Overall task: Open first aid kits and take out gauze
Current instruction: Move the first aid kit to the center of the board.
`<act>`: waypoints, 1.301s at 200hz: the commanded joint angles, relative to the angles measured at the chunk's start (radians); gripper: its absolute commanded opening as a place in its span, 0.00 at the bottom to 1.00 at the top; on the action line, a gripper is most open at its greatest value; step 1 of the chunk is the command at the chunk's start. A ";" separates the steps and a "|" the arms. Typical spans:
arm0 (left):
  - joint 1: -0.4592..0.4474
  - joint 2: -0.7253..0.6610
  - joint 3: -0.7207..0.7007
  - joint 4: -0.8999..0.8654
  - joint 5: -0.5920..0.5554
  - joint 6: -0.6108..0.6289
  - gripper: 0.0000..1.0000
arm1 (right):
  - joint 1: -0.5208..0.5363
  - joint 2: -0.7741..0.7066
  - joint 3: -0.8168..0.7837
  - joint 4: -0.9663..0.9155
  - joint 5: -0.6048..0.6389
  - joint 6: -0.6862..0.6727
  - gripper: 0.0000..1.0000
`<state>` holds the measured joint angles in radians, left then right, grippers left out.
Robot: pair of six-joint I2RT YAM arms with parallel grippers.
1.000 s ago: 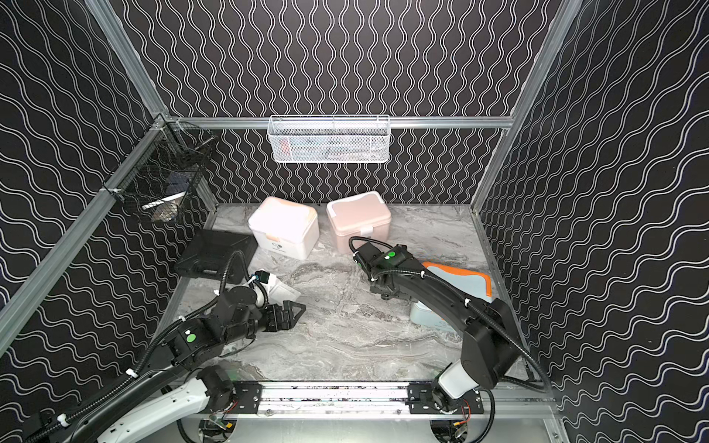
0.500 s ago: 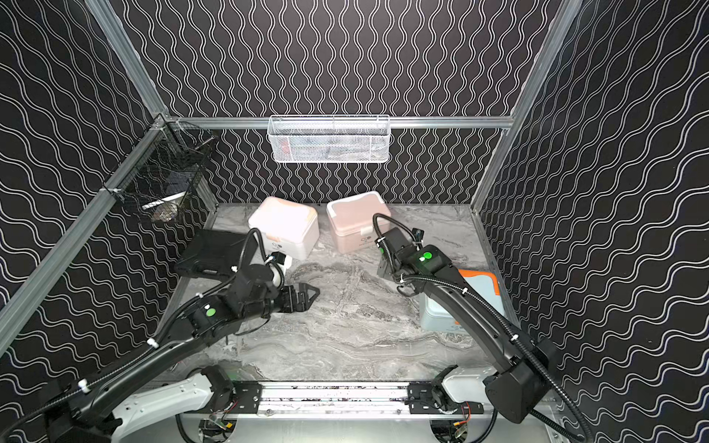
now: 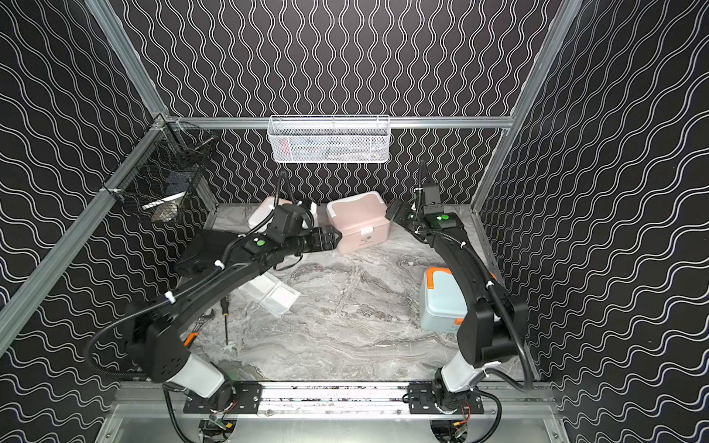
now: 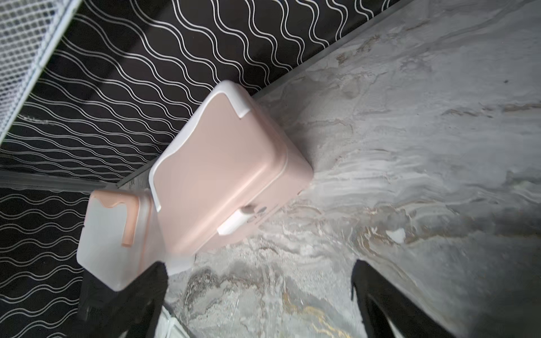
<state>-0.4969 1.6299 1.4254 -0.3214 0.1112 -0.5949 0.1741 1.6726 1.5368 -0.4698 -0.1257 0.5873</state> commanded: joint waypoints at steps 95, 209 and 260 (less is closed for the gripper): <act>0.094 0.365 0.230 0.089 0.115 -0.011 0.99 | -0.126 0.505 0.366 0.195 -0.424 0.006 0.88; 0.085 0.462 0.274 0.186 0.242 -0.073 0.98 | -0.080 0.614 0.471 0.117 -0.568 -0.023 0.78; 0.053 0.354 0.200 0.173 0.238 -0.063 0.98 | -0.049 0.427 0.254 0.164 -0.545 -0.016 0.76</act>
<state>-0.4252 2.0430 1.6630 -0.2356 0.3042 -0.6746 0.1013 2.1803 1.8671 -0.3298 -0.6106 0.5640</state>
